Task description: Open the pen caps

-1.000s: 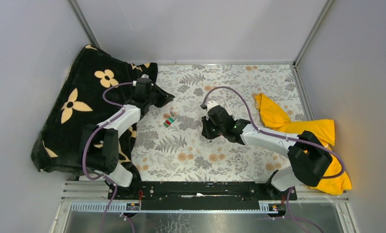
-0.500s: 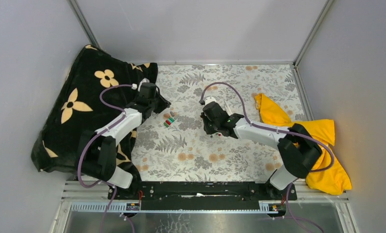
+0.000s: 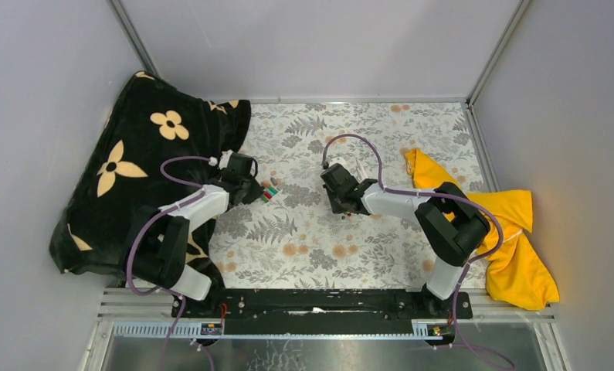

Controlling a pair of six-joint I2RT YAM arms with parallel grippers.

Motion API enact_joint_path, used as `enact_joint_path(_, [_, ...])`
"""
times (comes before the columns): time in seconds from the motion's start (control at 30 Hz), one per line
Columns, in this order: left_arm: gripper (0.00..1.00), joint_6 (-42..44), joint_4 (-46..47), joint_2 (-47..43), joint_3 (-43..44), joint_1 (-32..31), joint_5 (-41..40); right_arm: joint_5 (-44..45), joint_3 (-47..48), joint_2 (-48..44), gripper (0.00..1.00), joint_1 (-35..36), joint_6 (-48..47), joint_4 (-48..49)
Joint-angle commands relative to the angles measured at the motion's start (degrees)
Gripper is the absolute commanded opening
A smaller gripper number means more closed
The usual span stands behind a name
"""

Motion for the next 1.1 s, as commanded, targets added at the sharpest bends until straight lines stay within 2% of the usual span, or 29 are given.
enact_joint_path(0.0, [0.18, -1.3, 2.5, 0.2, -1.8, -0.5, -2.9, 3.2, 2.7, 1.7, 0.08, -0.6, -0.6, 2.5])
enact_joint_path(0.2, [0.30, -1.7, 3.2, 0.8, -2.6, -1.1, -3.2, 3.3, 2.5, 3.3, 0.18, -0.9, -0.6, 2.8])
enact_joint_path(0.53, [0.37, -2.1, 3.6, -0.1, -2.9, -1.7, -3.3, 4.4, 2.3, 3.7, 0.32, -1.3, -0.6, 2.0])
enact_joint_path(0.77, [0.43, -2.3, 2.9, -2.1, -2.6, -1.9, -3.3, 5.0, 1.7, 3.2, 0.35, -1.7, -0.7, 1.6])
enact_joint_path(0.97, [0.59, -2.2, 1.7, -4.3, -1.9, -2.1, -3.5, 4.7, 2.0, 2.2, 0.39, -1.8, -1.4, 1.4])
enact_joint_path(1.07, [0.66, -2.1, 0.0, -5.4, -1.2, -2.2, -4.6, 4.5, 2.5, 1.2, 0.45, -1.8, -2.0, 1.0])
